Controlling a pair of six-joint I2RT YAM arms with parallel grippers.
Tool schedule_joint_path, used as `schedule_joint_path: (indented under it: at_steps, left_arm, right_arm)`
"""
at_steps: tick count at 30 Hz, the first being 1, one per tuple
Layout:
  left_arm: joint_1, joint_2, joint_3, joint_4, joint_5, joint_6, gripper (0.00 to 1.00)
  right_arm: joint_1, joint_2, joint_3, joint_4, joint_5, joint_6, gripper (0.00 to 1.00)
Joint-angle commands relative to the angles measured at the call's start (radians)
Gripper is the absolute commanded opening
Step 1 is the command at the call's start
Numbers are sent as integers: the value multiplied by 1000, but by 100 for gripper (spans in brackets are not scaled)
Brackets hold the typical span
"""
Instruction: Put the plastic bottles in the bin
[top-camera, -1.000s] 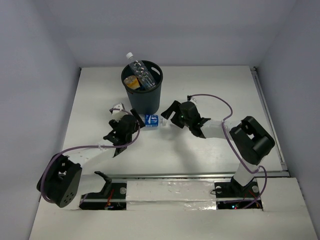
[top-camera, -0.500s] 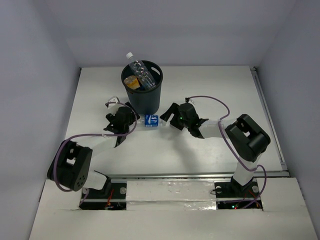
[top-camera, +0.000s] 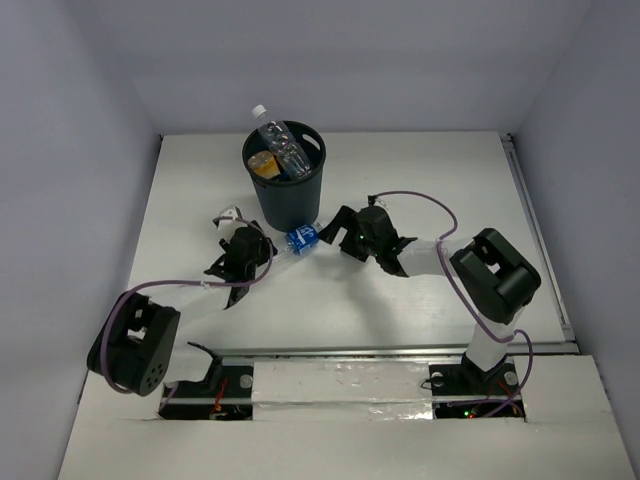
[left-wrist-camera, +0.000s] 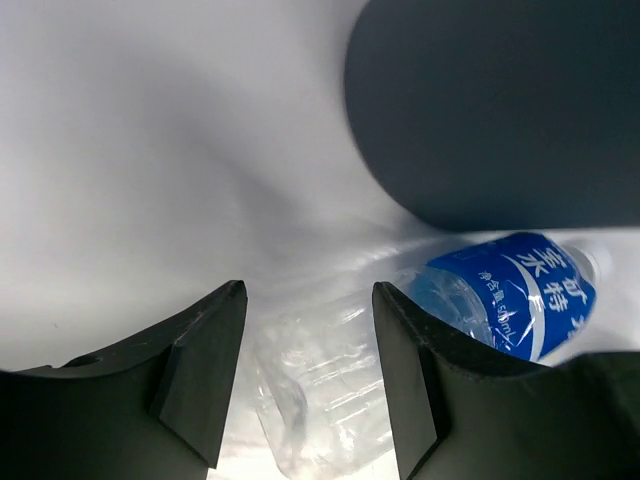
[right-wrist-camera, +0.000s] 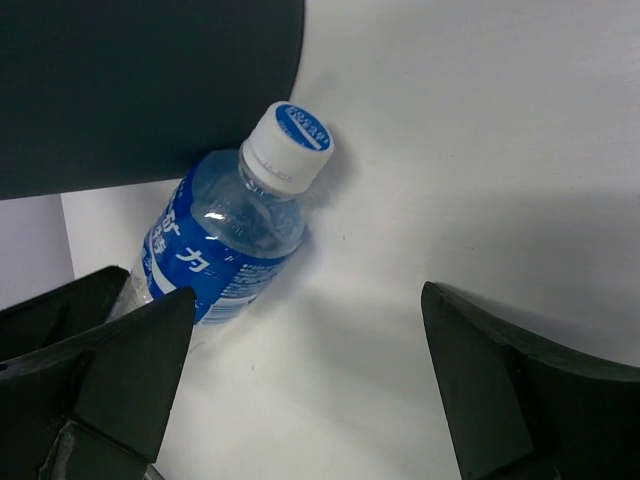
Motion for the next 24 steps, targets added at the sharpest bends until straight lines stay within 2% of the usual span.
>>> schedule_joint_path:
  at_steps: [1, 7, 14, 24]
  left_arm:
    - [-48, -61, -34, 38, 44, -29, 50]
    - [-120, -135, -92, 29, 89, -53, 50]
    - [-129, -152, -78, 16, 124, -33, 52]
    - [-186, 2, -26, 110, 165, -40, 54]
  right_arm:
    - [2, -19, 24, 43, -27, -16, 100]
    - [2, 4, 67, 60, -67, -28, 100]
    - [2, 66, 129, 85, -151, -33, 100]
    - [11, 156, 195, 23, -229, -54, 96]
